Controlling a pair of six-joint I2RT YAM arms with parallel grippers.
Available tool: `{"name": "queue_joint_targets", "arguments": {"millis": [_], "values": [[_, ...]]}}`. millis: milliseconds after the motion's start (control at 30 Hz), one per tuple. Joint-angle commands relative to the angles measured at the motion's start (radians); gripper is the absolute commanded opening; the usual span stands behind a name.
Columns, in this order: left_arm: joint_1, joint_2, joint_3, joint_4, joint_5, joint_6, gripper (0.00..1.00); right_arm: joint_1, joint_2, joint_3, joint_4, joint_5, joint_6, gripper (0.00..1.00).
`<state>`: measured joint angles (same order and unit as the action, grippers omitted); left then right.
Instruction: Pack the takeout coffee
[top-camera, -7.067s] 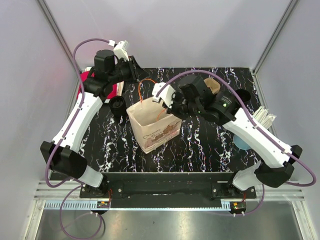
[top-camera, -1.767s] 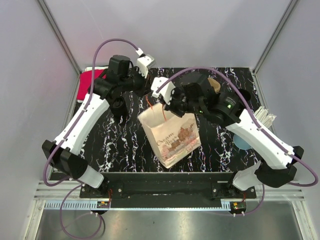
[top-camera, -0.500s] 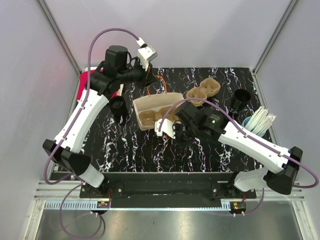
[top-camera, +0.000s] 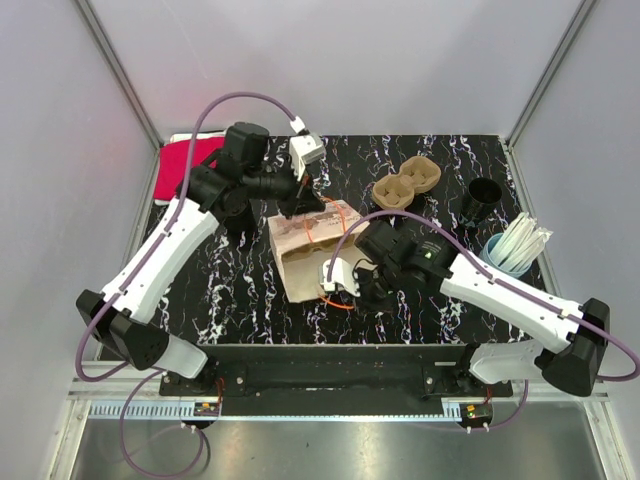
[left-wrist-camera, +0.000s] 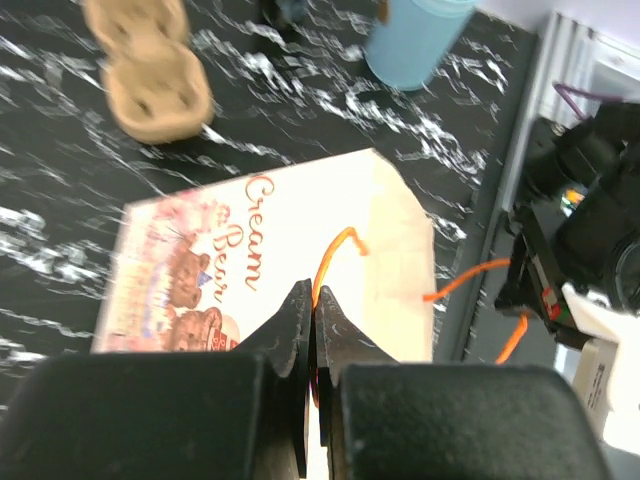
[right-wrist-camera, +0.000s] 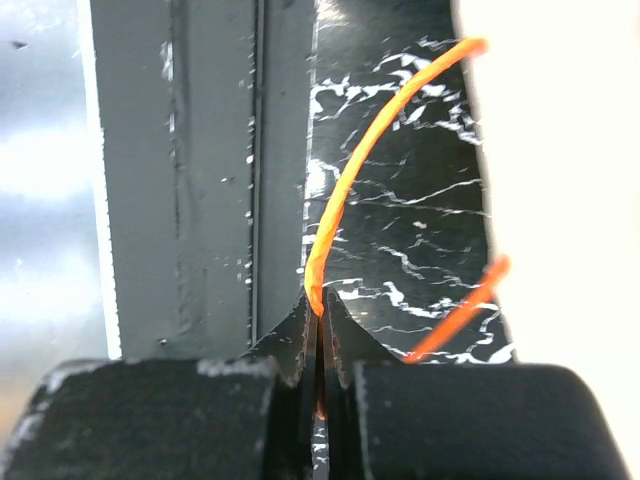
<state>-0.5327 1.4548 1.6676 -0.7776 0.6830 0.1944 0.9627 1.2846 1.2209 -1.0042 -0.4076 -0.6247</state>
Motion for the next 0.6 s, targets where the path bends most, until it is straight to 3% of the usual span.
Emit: {"name": "queue_joint_targets", "arguments": {"millis": [0,400,567], "values": [[-0.013,-0.028,-0.066,-0.002,0.058,-0.010,0.00,0.007,-0.059,-0.041,0.009,-0.042,0.003,0.00],[-0.015,-0.039,-0.043,0.003,0.052,-0.029,0.00,0.008,-0.067,-0.043,0.009,-0.033,-0.009,0.00],[-0.012,-0.017,0.032,0.012,-0.046,-0.047,0.00,0.007,-0.039,0.058,0.044,0.099,0.003,0.00]]}}
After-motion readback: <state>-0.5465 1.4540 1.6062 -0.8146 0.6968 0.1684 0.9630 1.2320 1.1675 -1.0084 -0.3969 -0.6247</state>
